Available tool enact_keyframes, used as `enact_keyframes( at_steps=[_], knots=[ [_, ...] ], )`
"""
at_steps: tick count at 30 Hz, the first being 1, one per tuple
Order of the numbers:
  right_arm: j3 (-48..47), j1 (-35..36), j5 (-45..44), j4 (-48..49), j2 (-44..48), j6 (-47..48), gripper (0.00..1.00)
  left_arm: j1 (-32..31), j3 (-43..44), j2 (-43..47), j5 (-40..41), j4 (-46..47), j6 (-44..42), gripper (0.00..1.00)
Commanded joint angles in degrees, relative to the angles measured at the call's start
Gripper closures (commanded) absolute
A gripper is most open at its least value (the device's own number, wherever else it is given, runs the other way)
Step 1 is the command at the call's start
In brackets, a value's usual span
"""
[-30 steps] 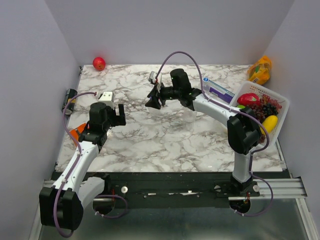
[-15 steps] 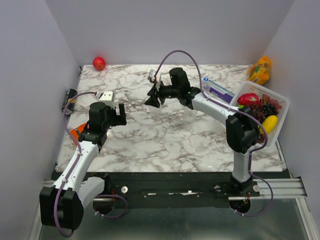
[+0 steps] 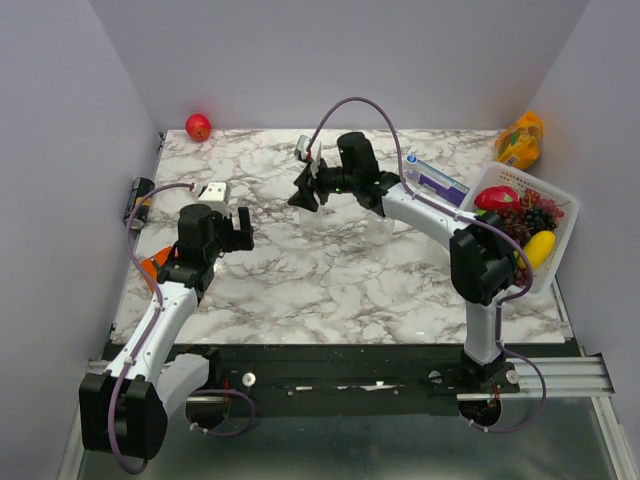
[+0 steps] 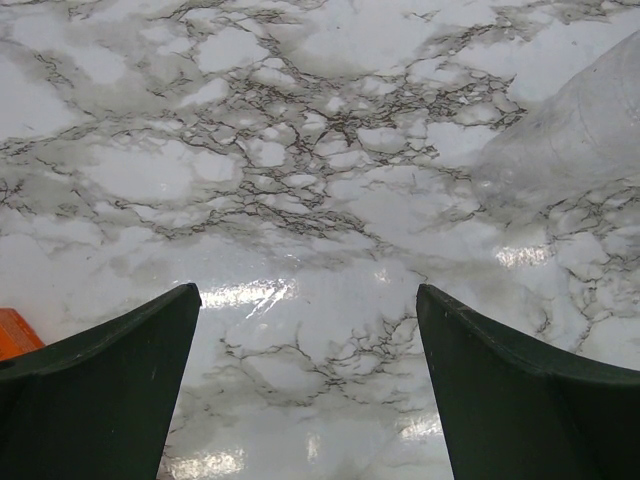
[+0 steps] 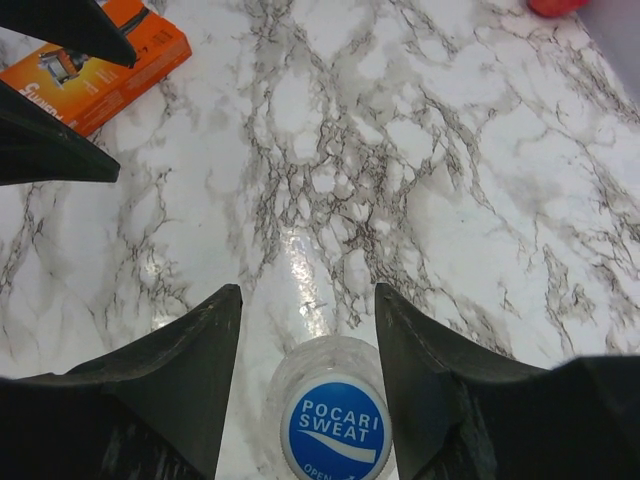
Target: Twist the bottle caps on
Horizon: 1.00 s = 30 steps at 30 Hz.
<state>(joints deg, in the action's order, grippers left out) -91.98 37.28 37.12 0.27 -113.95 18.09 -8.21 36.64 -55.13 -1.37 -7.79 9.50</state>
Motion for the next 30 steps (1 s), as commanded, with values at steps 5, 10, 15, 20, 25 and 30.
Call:
enact_keyframes(
  at_steps=[5,10,15,20,25,30],
  knots=[
    [-2.3,-0.3,-0.7,-0.1,-0.7,1.1,0.34,0.5,-0.3,-0.3,-2.4,1.7,0.3,0.01],
    [-3.1,-0.3,-0.7,-0.1,0.3,0.8,0.21,0.5,-0.4,-0.2,-2.9,2.3,0.4,0.01],
    [-6.5,-0.3,1.8,-2.4,4.4,-2.1,0.07,0.5,-0.3,0.1,-2.9,3.0,0.3,0.01],
    [-6.6,-0.2,4.6,-5.0,9.9,-2.6,0.01,0.5,-0.1,0.1,-3.2,5.2,0.4,0.01],
    [-12.3,-0.2,-17.2,-18.8,10.3,-12.2,0.00,0.5,1.1,0.6,-3.1,7.0,0.4,0.01],
    [-13.1,-0.2,-32.8,-23.7,13.4,-11.9,0.00,0.5,1.1,0.9,-3.4,9.5,0.2,0.01]
  ],
)
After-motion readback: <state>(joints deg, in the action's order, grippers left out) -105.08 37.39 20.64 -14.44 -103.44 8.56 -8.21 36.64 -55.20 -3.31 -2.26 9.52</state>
